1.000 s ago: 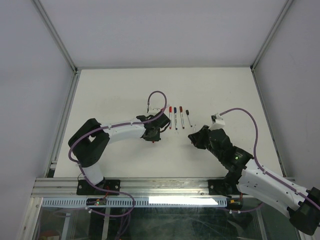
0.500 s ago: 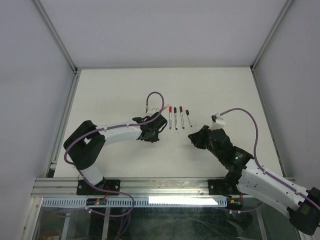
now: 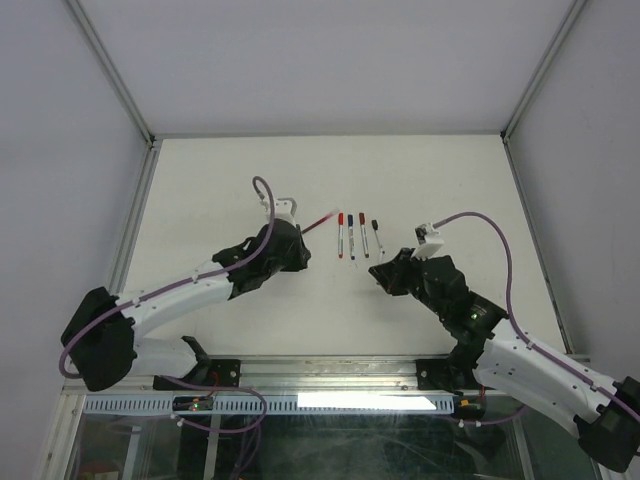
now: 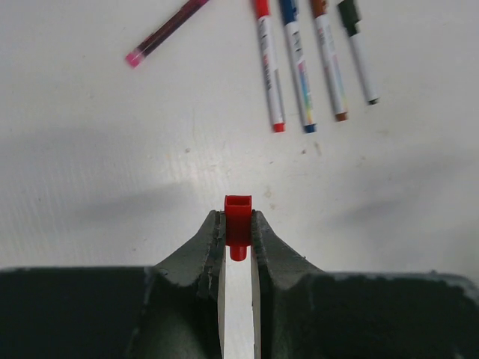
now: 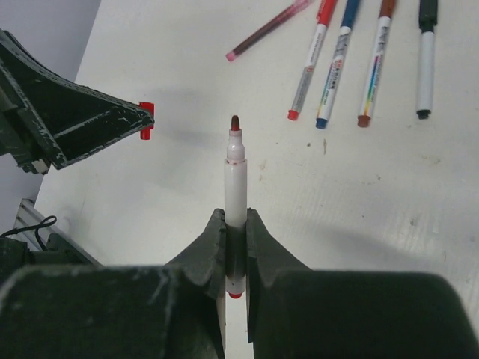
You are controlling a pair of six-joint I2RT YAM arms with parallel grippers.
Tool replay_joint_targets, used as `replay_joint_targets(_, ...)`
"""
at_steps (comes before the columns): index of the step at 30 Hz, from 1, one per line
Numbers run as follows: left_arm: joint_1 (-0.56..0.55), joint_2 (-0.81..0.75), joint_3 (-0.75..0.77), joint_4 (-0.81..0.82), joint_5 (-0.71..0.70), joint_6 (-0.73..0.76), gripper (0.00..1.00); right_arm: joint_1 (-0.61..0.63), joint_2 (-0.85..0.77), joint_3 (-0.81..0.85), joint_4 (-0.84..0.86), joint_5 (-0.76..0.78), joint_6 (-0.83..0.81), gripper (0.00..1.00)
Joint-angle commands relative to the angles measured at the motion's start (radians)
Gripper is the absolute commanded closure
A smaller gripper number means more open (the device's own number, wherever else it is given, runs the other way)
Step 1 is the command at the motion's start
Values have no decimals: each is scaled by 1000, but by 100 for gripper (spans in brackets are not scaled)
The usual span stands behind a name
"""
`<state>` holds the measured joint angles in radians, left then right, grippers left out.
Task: Insert the pens into the pen caps
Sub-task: Insert the pen cap onto the pen.
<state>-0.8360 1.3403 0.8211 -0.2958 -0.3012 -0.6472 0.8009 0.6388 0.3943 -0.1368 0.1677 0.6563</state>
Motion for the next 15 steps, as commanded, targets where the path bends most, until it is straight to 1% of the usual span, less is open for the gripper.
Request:
replay_joint_targets(1, 16, -170, -76, 241, 59, 28, 100, -8, -8, 20, 146, -89, -79, 100)
replay_joint_targets(4, 45, -251, -113, 323, 132, 32, 100, -9, 7, 29, 197, -166, -114, 100)
replay_joint_targets(8, 88, -331, -155, 436, 237, 20, 100, -14, 66, 88, 196, -286, -158, 100)
replay_joint_targets(13, 173, -403, -218, 587, 412, -34, 100, -14, 167, 149, 249, -415, -141, 100)
replay_joint_targets(15, 195, -418, -224, 625, 462, -46, 100, -2, 214, 171, 278, -426, -116, 100)
